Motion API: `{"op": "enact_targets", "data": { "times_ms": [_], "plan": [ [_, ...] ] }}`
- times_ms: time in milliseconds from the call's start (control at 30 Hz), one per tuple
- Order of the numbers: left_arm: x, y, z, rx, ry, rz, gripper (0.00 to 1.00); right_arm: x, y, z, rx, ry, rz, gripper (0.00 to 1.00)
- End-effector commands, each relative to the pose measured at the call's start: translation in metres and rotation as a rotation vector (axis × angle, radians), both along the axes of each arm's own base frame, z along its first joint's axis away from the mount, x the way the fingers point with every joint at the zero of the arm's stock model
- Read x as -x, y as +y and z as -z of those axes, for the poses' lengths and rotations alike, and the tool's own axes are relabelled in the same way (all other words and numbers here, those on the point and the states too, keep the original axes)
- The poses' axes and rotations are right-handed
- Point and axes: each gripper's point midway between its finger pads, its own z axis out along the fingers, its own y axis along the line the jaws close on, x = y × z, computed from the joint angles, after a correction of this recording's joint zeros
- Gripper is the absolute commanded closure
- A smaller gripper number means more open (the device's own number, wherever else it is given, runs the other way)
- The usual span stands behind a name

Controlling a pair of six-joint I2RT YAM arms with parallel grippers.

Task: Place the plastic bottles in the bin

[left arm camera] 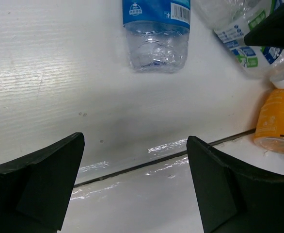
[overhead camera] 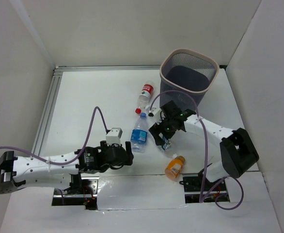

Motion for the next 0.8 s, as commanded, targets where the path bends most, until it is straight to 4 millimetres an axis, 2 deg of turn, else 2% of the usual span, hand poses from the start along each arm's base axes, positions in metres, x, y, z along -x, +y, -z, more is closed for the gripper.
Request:
{"op": "enact_targets", "data": {
  "times_ms": [0,67,233,267,300,367,400,433,467,500,533,567,600,633,667,700,733,767],
  "plan": [
    [-0.008,0.012,-0.009,0.076,-0.048,-0.095,0.01,-0.026,-0.001,0.0,0.045,-0.071,0.1,0.08],
    [-0.01,0.013,-0.014,0.1,-0.065,-0.103,0.01,-0.031,-0.005,0.007,0.083,-0.07,0.114,0.1],
    [-0.016,0.016,-0.016,0.085,-0.112,-0.102,0.01,-0.027,-0.001,0.02,0.15,-0.069,0.097,0.15],
    [-0.017,0.015,-0.015,0.076,-0.116,-0.093,0.01,-0.027,-0.001,0.024,0.157,-0.06,0.096,0.18],
    [-0.019,0.014,-0.015,0.072,-0.14,-0.082,0.01,-0.023,0.0,0.024,0.164,-0.058,0.077,0.3],
    [-0.021,0.008,-0.015,0.07,-0.161,-0.057,0.01,-0.017,0.002,0.017,0.147,-0.045,0.043,0.44],
    [-0.024,0.003,-0.019,0.082,-0.196,-0.023,0.01,-0.011,0.007,0.006,0.113,-0.037,-0.002,0.55],
    [-0.025,0.001,-0.02,0.084,-0.211,-0.009,0.01,-0.011,0.012,0.002,0.09,-0.04,-0.028,0.58],
    [-0.026,-0.002,-0.02,0.088,-0.223,0.002,0.01,-0.01,0.014,-0.011,0.067,-0.056,-0.053,0.62],
    [-0.026,-0.004,-0.025,0.112,-0.236,0.018,0.01,-0.002,0.012,-0.018,0.069,-0.034,-0.081,0.64],
    [-0.025,-0.004,-0.022,0.094,-0.247,0.047,0.01,0.001,0.013,-0.024,0.067,-0.034,-0.143,0.68],
    [-0.026,-0.007,-0.029,0.122,-0.263,0.05,0.01,0.0,0.024,-0.046,0.015,-0.041,-0.191,0.79],
    [-0.026,-0.007,-0.027,0.115,-0.268,0.057,0.01,0.009,0.019,-0.051,0.025,0.016,-0.215,0.82],
    [-0.025,-0.005,-0.026,0.102,-0.274,0.08,0.01,0.005,0.016,-0.062,0.005,0.008,-0.242,0.84],
    [-0.026,-0.006,-0.028,0.106,-0.283,0.085,0.01,-0.002,0.023,-0.08,-0.033,-0.011,-0.263,0.85],
    [-0.026,-0.008,-0.032,0.119,-0.294,0.088,0.01,-0.001,0.02,-0.088,-0.035,-0.006,-0.273,0.85],
    [-0.025,-0.007,-0.029,0.105,-0.298,0.109,0.01,-0.009,0.018,-0.096,-0.034,-0.034,-0.29,0.85],
    [-0.026,-0.008,-0.031,0.102,-0.308,0.118,0.01,-0.019,0.026,-0.121,-0.067,-0.098,-0.308,0.85]
  ]
}}
